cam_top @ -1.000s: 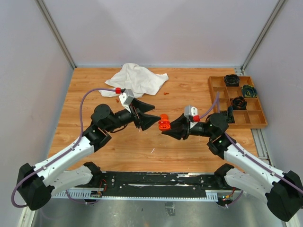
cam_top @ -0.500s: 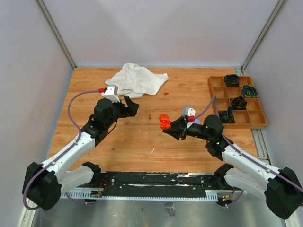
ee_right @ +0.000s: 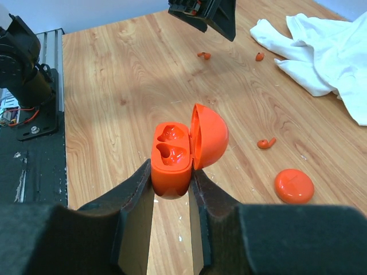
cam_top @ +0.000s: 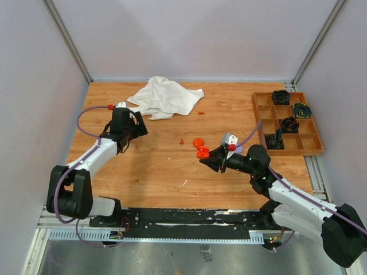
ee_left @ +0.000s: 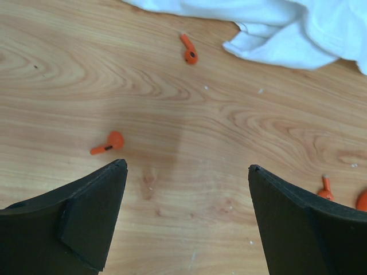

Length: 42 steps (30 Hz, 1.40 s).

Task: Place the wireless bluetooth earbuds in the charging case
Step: Pick up the earbud from the center of the board.

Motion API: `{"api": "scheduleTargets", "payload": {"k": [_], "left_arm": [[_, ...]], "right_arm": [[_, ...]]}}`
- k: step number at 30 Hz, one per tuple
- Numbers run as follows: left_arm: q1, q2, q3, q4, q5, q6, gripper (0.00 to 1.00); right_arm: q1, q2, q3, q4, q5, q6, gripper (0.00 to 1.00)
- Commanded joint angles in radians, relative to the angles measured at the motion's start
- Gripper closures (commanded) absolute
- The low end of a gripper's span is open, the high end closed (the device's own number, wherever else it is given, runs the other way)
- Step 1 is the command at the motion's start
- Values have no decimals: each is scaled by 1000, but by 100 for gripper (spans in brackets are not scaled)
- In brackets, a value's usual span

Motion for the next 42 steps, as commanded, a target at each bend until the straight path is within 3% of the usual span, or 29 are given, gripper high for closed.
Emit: {"api": "scheduleTargets", "payload": {"k": [1,9,20,32,42], "left_arm": [[48,84,89,-37,-13,57,8],[121,271,197,-78,25,108,7],[137,371,213,-104,83,99,11],[137,338,219,-198,143,62,21],[137,367,297,-283,20,95,31]], "right_arm": [[-30,-34,-28,71,41,6,99],[-24,-55,-40,71,63,1,99],[-18,-61,-46,76,76,-1,99],[-16,-64,-51,85,78,4,99],[-12,-71,-57,90,84,6,99]]}}
